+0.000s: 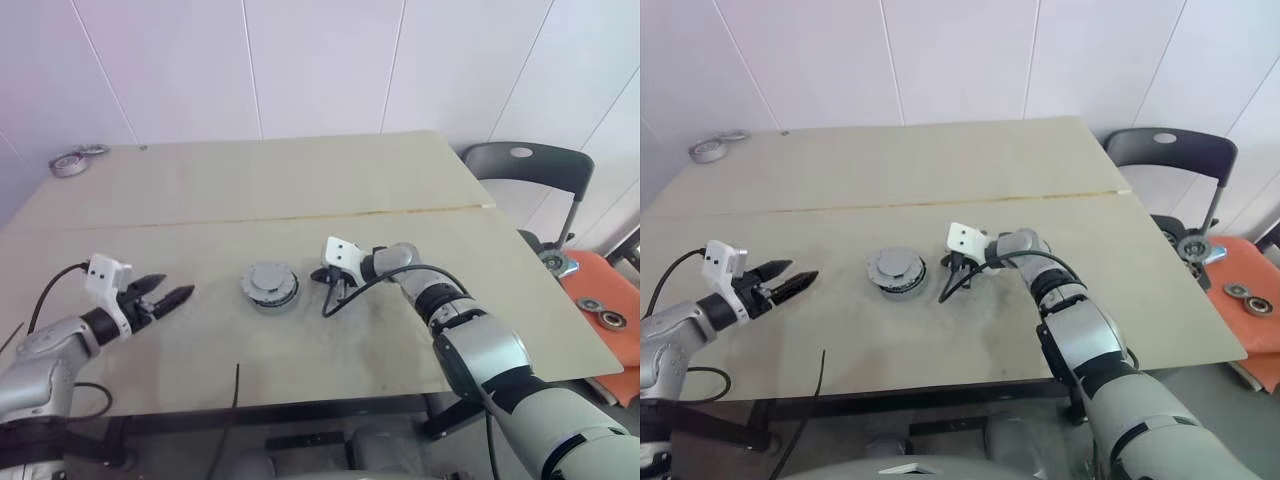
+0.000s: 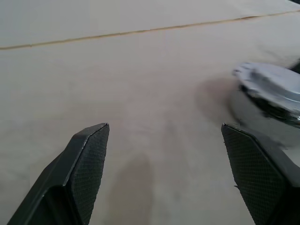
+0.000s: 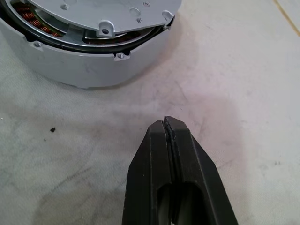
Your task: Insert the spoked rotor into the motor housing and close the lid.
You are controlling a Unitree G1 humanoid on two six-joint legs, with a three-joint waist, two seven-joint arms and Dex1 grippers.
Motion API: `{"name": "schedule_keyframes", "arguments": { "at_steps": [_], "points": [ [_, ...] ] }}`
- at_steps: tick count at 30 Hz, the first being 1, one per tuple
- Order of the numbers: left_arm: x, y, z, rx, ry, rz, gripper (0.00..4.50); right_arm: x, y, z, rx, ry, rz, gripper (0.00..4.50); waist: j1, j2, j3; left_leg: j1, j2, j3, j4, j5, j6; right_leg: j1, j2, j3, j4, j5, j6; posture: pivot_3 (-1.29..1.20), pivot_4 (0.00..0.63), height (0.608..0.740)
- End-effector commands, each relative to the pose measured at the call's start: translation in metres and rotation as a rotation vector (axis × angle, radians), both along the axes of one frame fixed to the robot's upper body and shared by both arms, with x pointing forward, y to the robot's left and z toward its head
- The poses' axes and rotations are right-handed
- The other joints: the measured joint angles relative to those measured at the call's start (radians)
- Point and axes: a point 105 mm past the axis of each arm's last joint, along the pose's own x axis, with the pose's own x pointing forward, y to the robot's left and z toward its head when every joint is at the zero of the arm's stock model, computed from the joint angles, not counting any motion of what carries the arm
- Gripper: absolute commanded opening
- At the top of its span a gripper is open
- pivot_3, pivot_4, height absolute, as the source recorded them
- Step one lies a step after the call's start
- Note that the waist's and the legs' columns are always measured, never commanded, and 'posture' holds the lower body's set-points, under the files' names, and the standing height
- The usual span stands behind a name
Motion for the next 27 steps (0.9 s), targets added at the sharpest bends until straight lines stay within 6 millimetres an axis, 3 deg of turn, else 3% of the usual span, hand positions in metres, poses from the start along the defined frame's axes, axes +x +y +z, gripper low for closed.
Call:
{"name": "schedule_keyframes", "arguments": {
  "at_steps": [1, 4, 7, 17, 27],
  "points": [
    [0.025, 0.003, 0.004, 0.037, -0.079, 0.062, 3.89, 0.005, -0.006, 0.005, 0.012, -0.028, -0.028, 0.01, 0.001, 0.0, 0.0, 0.001, 0.0, 0.0, 0.0, 0.0, 0.0, 0.001, 0.0, 0.0, 0.0, 0.0, 0.0, 0.0, 0.0, 0.74],
    [0.045, -0.01, 0.002, 0.012, -0.107, 0.077, 3.18, 0.006, -0.009, 0.005, 0.016, -0.025, -0.04, 0.0, 0.003, -0.001, -0.001, 0.001, 0.0, 0.0, 0.0, 0.0, 0.0, 0.002, 0.0, 0.0, 0.0, 0.0, 0.0, 0.0, 0.0, 0.74],
    [0.056, -0.029, -0.005, -0.013, -0.091, 0.034, 2.15, 0.005, -0.011, 0.003, 0.018, -0.022, -0.044, 0.0, 0.001, -0.001, -0.001, 0.001, 0.0, 0.0, 0.0, 0.0, 0.0, 0.002, 0.0, 0.0, 0.0, 0.0, 0.0, 0.0, 0.0, 0.74],
    [0.072, -0.069, -0.025, -0.032, -0.033, -0.052, 2.15, 0.004, -0.018, -0.001, 0.014, -0.019, -0.063, 0.0, 0.007, -0.001, -0.001, 0.001, -0.001, -0.001, 0.001, 0.0, 0.0, 0.003, 0.0, 0.0, 0.0, 0.0, 0.001, 0.0, 0.0, 0.74],
    [0.08, -0.099, -0.032, -0.082, -0.019, -0.102, 2.15, 0.005, -0.022, -0.003, 0.012, -0.029, -0.074, 0.0, 0.022, -0.001, -0.001, 0.002, -0.001, -0.001, 0.001, 0.0, 0.0, 0.003, 0.0, 0.0, 0.0, 0.0, 0.001, 0.0, 0.0, 0.74]
  ]
}}
